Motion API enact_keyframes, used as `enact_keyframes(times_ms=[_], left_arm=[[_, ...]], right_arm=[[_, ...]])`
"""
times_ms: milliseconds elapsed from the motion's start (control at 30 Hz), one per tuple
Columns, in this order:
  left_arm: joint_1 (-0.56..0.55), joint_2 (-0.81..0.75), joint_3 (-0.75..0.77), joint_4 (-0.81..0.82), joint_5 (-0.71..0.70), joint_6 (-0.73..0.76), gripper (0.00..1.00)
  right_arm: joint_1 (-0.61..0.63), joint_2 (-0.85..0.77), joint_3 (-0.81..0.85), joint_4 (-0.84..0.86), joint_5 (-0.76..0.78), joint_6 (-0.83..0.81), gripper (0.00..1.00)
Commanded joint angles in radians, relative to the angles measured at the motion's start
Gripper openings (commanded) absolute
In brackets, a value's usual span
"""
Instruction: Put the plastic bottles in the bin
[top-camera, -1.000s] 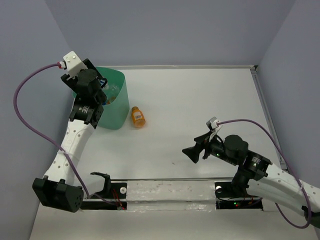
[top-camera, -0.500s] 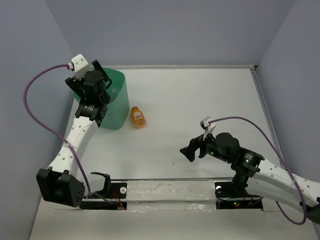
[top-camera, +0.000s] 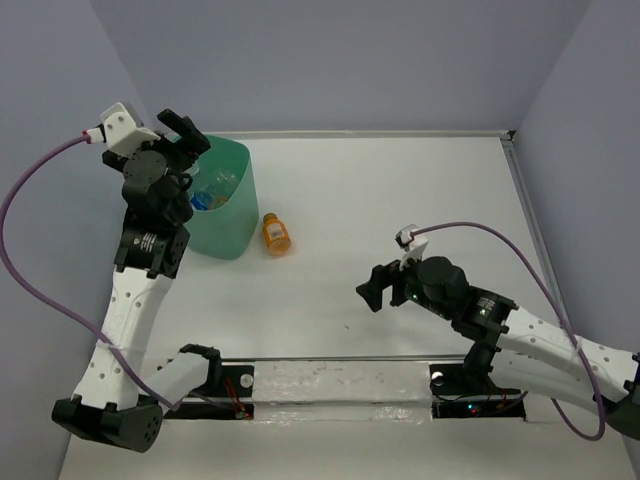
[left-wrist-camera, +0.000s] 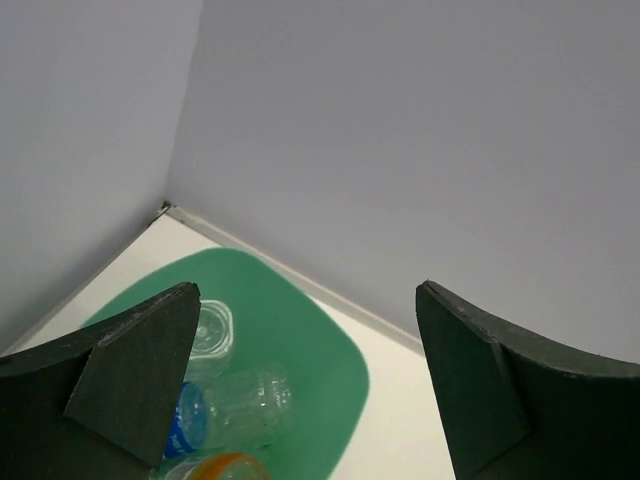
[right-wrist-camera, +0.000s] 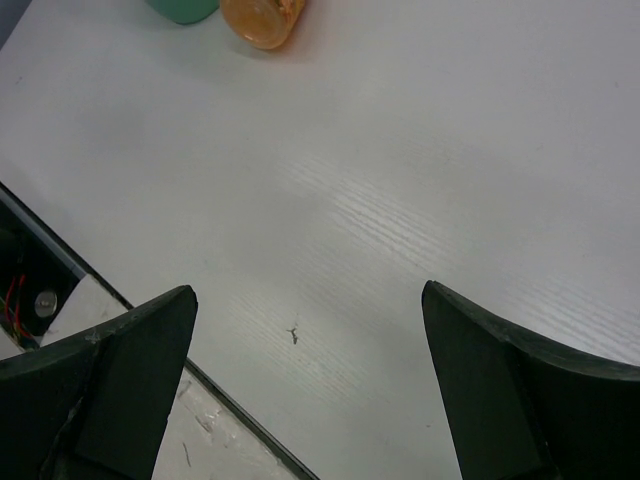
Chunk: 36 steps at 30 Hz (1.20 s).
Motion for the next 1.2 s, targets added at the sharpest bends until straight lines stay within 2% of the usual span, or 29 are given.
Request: enact_keyframes(times_ms=[0,167,267,400,567,767,900,1167], left_arm=[[0.000,-0.084,0.069,-0.017,0.123,-0.065,0.99],[0.000,-0.131,0.078,-0.043,0.298,-0.109,0.99],[0.000,-0.154,0.063,-0.055,0.383,-0.137,0.99],[0.000,-0.228,-0.041,-0.051,0.580,-0.171,0.99],[-0.001,-0.326,-0.172,-0.049,0.738,-0.175,0.99],[-0.001,-0.432,-0.279,-0.052,0.794,-0.131,0.99],[-0.004,-0.452,-0.304,-0.052,0.818,-0.111,0.99],[-0.089,-0.492,-0.339,-0.060,0.734,-0.072,0.99]], right_arm=[[0.007,0.049,0.068,0.028,0.080,0.038,1.00],[0.007,0.173,0.112,0.071,0.138,0.061,1.00],[0.007,0.259,0.140,0.153,0.147,0.072,1.00],[0.007,0.472,0.239,0.279,0.101,0.089,1.00],[0.007,0.697,0.386,0.385,-0.004,0.063,1.00],[0.007,0.979,0.636,0.398,-0.012,0.052,1.00],[0.007,1.134,0.782,0.393,0.046,0.032,1.00],[0.007,1.372,1.042,0.263,0.143,-0.025,1.00]])
